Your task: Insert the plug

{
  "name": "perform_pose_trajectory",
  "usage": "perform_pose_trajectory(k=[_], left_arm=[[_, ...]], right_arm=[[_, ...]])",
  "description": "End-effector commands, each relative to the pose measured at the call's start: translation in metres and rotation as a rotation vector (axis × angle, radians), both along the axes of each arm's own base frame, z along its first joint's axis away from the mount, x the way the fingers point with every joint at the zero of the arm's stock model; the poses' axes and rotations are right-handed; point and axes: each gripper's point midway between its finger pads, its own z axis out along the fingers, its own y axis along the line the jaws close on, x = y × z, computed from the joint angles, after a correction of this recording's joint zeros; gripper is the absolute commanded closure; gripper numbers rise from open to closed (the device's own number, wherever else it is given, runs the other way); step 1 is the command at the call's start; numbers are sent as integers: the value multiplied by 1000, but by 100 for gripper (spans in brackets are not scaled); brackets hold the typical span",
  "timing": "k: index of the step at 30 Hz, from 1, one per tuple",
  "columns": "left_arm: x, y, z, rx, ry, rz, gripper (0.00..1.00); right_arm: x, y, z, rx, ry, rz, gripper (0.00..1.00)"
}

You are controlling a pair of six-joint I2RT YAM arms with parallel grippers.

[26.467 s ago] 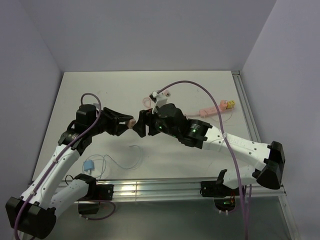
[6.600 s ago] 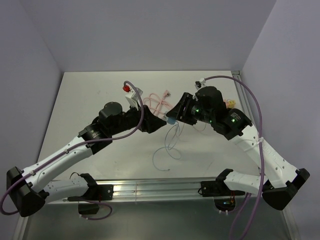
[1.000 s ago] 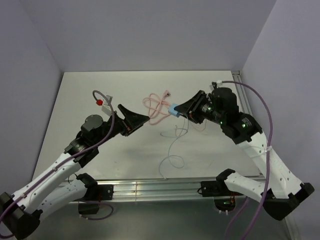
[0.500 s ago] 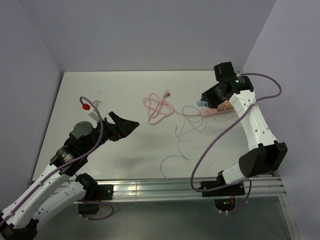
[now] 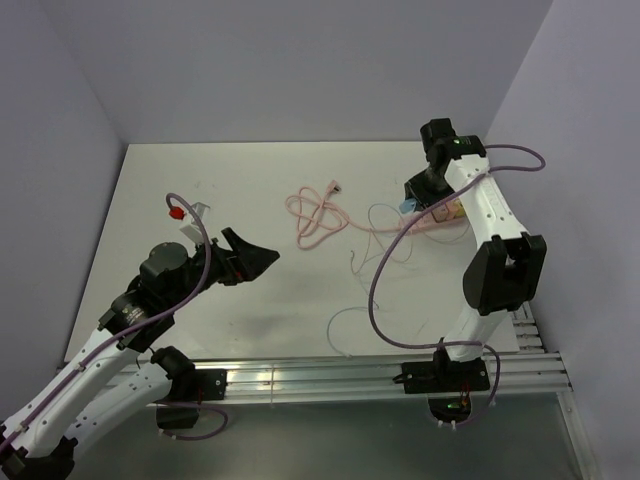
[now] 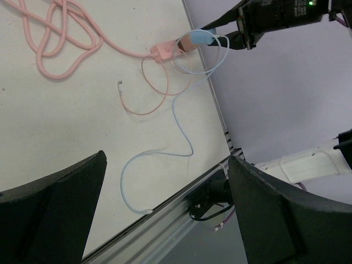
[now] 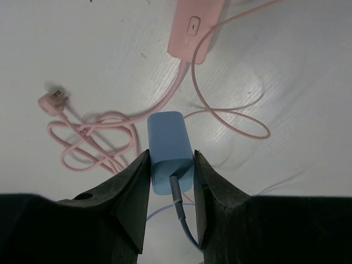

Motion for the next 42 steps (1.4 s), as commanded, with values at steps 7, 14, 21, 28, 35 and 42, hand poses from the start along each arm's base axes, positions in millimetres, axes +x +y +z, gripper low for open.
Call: perform_pose_trajectory(k=[7, 14, 21, 28, 35, 42], left_arm=[[-1, 4, 19, 7, -54, -2, 3], [1, 8, 17, 24, -49, 19, 3], [2, 7, 16, 21, -43, 20, 3], [4, 1, 12, 16, -29, 6, 3], [4, 0, 11, 11, -24, 2, 4], [6, -2, 10, 14, -19, -1, 4]], right_arm=[[27, -6, -12, 31, 68, -144, 100], [24, -17, -43, 35, 225, -214, 100], [22, -36, -58, -12, 275, -193, 100], [15, -55, -67, -20, 297, -222, 100], [18, -68, -75, -51, 301, -212, 100], [25, -70, -90, -49, 310, -183, 100]])
